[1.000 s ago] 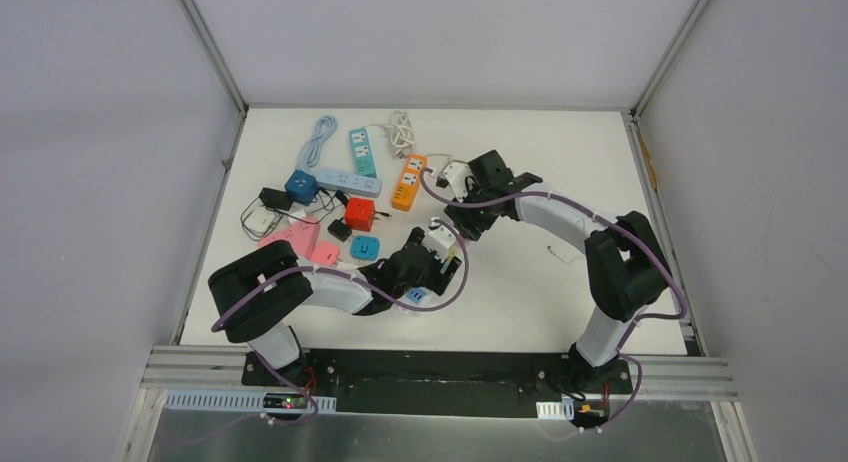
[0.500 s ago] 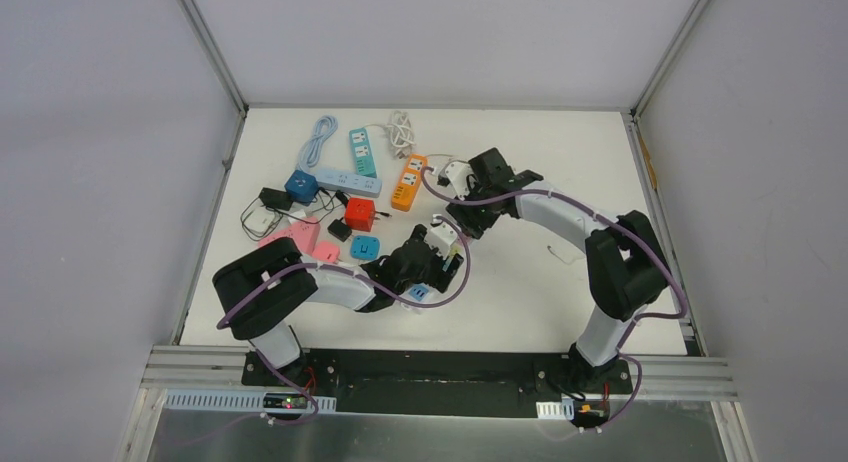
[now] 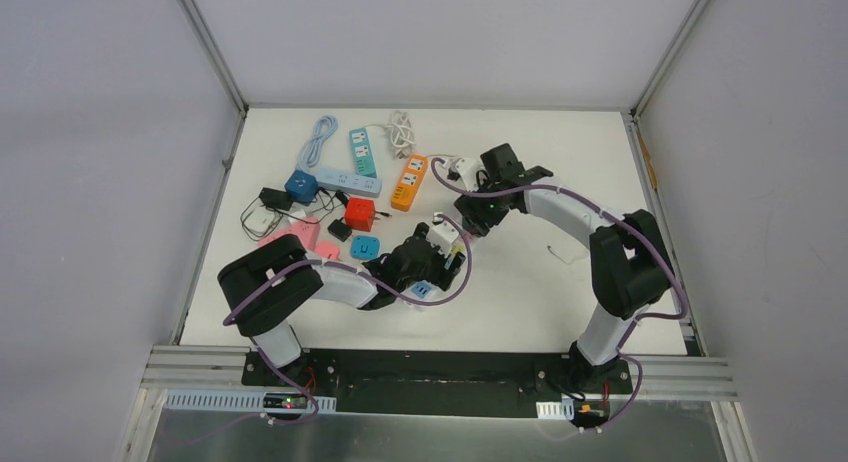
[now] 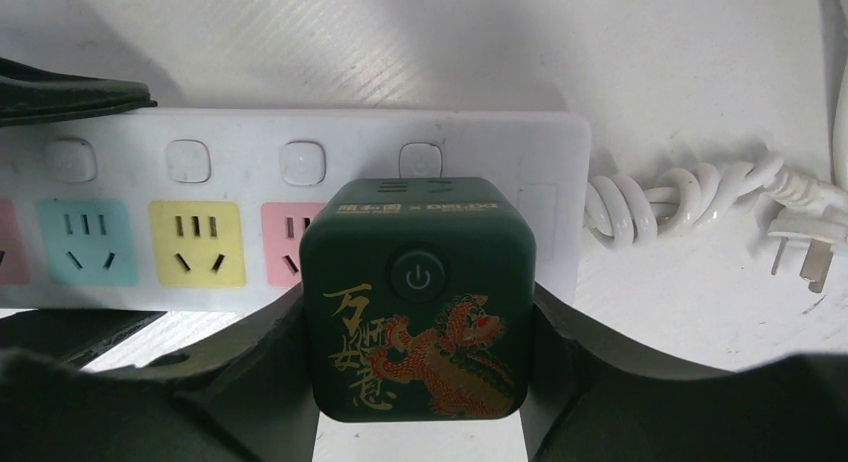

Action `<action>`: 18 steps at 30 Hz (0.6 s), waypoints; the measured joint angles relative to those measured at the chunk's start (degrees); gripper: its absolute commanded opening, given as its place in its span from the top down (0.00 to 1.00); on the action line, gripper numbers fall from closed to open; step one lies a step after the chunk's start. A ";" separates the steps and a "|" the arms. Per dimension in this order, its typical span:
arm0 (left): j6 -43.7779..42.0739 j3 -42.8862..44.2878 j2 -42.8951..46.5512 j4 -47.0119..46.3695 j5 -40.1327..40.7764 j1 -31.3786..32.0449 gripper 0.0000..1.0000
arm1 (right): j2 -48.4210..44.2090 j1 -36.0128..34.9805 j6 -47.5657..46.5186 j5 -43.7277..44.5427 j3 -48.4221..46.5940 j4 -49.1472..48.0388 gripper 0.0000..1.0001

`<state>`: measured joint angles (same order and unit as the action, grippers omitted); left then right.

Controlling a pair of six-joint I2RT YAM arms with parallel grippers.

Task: Pull the plug off the socket
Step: Remove the plug from the socket.

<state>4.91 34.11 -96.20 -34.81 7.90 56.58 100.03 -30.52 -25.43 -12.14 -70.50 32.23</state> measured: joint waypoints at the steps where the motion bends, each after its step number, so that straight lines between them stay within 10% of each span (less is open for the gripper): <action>1: 0.02 0.00 -0.07 -0.04 -0.22 -0.11 1.00 | 0.00 0.31 -0.02 -0.42 0.00 0.15 1.00; 18: 0.35 0.02 -0.33 -0.44 -0.94 -0.46 1.00 | -0.22 -3.02 -0.42 6.54 -0.33 0.66 1.00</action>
<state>5.26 34.13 -96.53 -35.24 6.96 56.12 99.81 -33.54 -25.85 -5.61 -70.83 32.88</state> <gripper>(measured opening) 0.760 0.612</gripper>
